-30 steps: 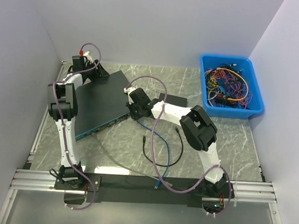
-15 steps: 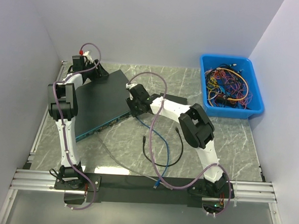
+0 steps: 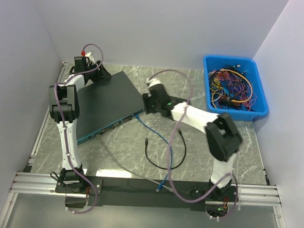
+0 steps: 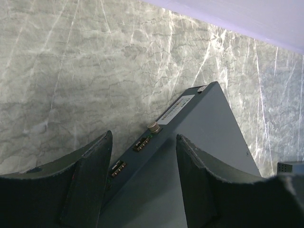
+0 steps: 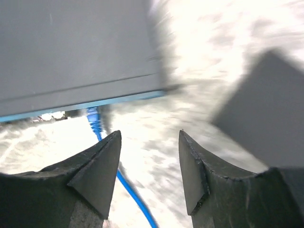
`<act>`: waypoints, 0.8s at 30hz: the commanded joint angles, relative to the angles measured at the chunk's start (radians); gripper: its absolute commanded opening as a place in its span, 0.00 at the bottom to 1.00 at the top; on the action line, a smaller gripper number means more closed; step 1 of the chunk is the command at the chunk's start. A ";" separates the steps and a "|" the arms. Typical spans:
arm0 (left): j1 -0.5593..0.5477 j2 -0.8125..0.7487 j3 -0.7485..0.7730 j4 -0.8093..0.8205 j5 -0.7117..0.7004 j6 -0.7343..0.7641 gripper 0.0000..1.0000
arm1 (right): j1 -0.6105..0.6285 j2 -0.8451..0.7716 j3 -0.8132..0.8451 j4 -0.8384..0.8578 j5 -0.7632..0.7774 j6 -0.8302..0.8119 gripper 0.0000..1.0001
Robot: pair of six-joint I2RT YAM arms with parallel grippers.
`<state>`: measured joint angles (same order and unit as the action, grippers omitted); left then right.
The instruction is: Insert the plug into the switch port
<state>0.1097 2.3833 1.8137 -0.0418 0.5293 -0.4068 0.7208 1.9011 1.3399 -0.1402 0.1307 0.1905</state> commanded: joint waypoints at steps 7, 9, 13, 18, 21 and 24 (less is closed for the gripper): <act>-0.070 0.062 -0.034 -0.225 0.097 -0.050 0.62 | -0.024 -0.295 -0.148 -0.065 0.234 0.142 0.59; -0.068 0.060 -0.036 -0.224 0.103 -0.049 0.62 | -0.033 -0.319 -0.197 -0.120 0.298 0.188 0.58; -0.070 0.054 -0.045 -0.221 0.094 -0.049 0.61 | -0.060 -0.350 -0.283 -0.211 0.359 0.260 0.55; -0.070 0.039 -0.068 -0.201 0.081 -0.056 0.62 | -0.096 -0.370 -0.346 -0.269 0.296 0.313 0.56; -0.070 0.033 -0.077 -0.196 0.074 -0.058 0.62 | -0.116 -0.341 -0.352 -0.291 0.245 0.319 0.57; -0.070 0.028 -0.083 -0.193 0.067 -0.061 0.62 | -0.136 -0.315 -0.364 -0.297 0.205 0.322 0.57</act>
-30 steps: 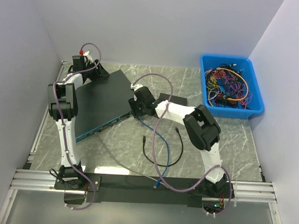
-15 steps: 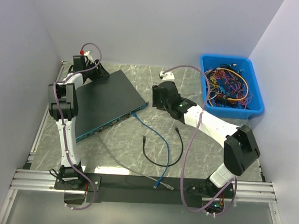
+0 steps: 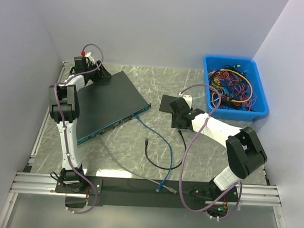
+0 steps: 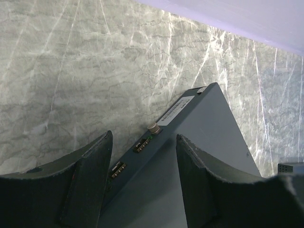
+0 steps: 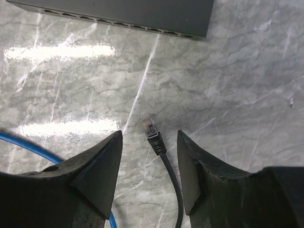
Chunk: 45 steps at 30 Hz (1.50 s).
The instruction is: Insert the plug into the switch port
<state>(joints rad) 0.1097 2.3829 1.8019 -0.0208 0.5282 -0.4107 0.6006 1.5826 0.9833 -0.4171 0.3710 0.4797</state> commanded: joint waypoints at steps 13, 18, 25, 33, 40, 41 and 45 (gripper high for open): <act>-0.071 0.025 -0.076 -0.212 0.059 -0.060 0.62 | -0.068 0.082 -0.041 0.018 -0.124 0.016 0.55; -0.073 0.029 -0.072 -0.215 0.055 -0.062 0.62 | -0.074 0.100 -0.061 0.032 -0.159 0.016 0.43; -0.073 0.015 -0.085 -0.208 0.043 -0.066 0.63 | -0.073 0.094 -0.069 0.046 -0.198 0.004 0.11; -0.079 -0.191 -0.321 0.061 0.058 -0.143 0.62 | -0.058 -0.137 -0.034 0.016 -0.025 -0.039 0.00; -0.100 -0.433 -0.397 0.035 0.003 -0.114 0.62 | -0.048 -0.165 0.185 -0.146 0.345 -0.112 0.00; -0.104 -0.474 -0.404 0.030 -0.007 -0.117 0.62 | -0.044 -0.159 0.222 -0.152 0.367 -0.115 0.00; -0.134 -0.566 -0.446 0.024 -0.039 -0.114 0.62 | -0.010 -0.199 0.259 -0.118 0.422 -0.144 0.00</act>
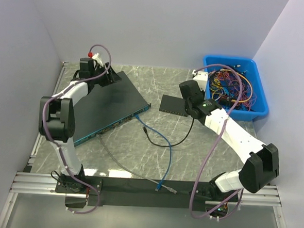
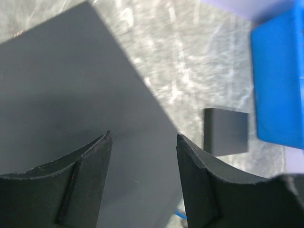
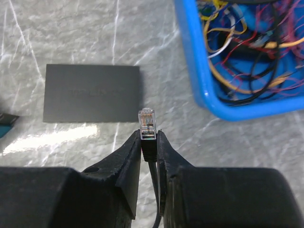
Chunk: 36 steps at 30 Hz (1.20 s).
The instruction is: Insert the plug into the switch port
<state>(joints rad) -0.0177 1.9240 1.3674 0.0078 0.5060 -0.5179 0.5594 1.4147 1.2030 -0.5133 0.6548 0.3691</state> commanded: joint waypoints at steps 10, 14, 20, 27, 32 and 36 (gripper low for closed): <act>-0.157 -0.384 -0.239 0.109 -0.052 -0.063 0.62 | 0.112 -0.448 -0.261 0.548 -0.538 -0.280 0.00; -0.202 -0.537 -0.375 0.310 0.038 -0.128 0.62 | 0.106 -0.510 -0.321 0.648 -0.868 -0.285 0.00; -0.241 -0.701 -0.577 0.638 0.213 -0.266 0.62 | 0.106 -0.436 -0.273 0.628 -1.193 -0.312 0.00; -0.306 -0.792 -0.659 0.794 0.282 -0.249 0.59 | 0.108 -0.395 -0.238 0.647 -1.391 -0.306 0.00; -0.321 -0.819 -0.715 0.900 0.328 -0.249 0.57 | 0.106 -0.378 -0.220 0.648 -1.460 -0.299 0.00; -0.329 -0.823 -0.751 0.998 0.374 -0.271 0.59 | 0.106 -0.367 -0.207 0.650 -1.512 -0.292 0.00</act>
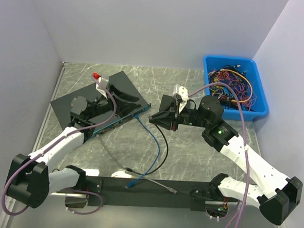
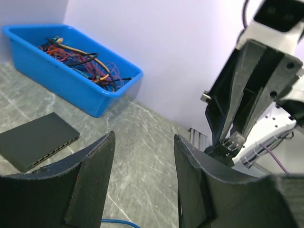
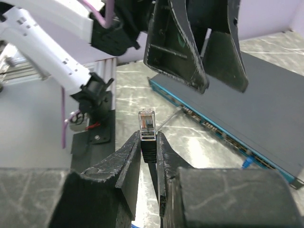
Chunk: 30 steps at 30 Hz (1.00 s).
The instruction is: Insert the plug into the switch port
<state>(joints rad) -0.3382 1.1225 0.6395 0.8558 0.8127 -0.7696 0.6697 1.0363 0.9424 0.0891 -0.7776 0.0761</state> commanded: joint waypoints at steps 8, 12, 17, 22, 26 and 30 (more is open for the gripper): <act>-0.039 -0.050 -0.073 0.321 0.134 -0.056 0.60 | -0.004 0.044 0.067 0.026 -0.153 -0.006 0.00; -0.064 -0.087 -0.095 0.359 0.152 -0.040 0.61 | -0.004 0.044 0.070 0.018 -0.199 -0.007 0.00; -0.108 -0.156 -0.097 0.287 0.158 0.042 0.62 | 0.001 0.031 0.068 0.040 -0.258 0.017 0.00; -0.148 -0.194 -0.081 0.183 0.148 0.130 0.63 | 0.010 0.030 0.061 0.073 -0.281 0.037 0.00; -0.157 -0.205 -0.080 0.161 0.148 0.141 0.63 | 0.022 0.028 0.061 0.095 -0.298 0.051 0.00; -0.166 -0.216 -0.075 0.124 0.140 0.162 0.63 | 0.033 0.027 0.068 0.097 -0.305 0.048 0.00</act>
<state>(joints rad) -0.4957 0.9302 0.5446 1.0000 0.9451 -0.6525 0.6918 1.0870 0.9638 0.1310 -1.0473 0.1108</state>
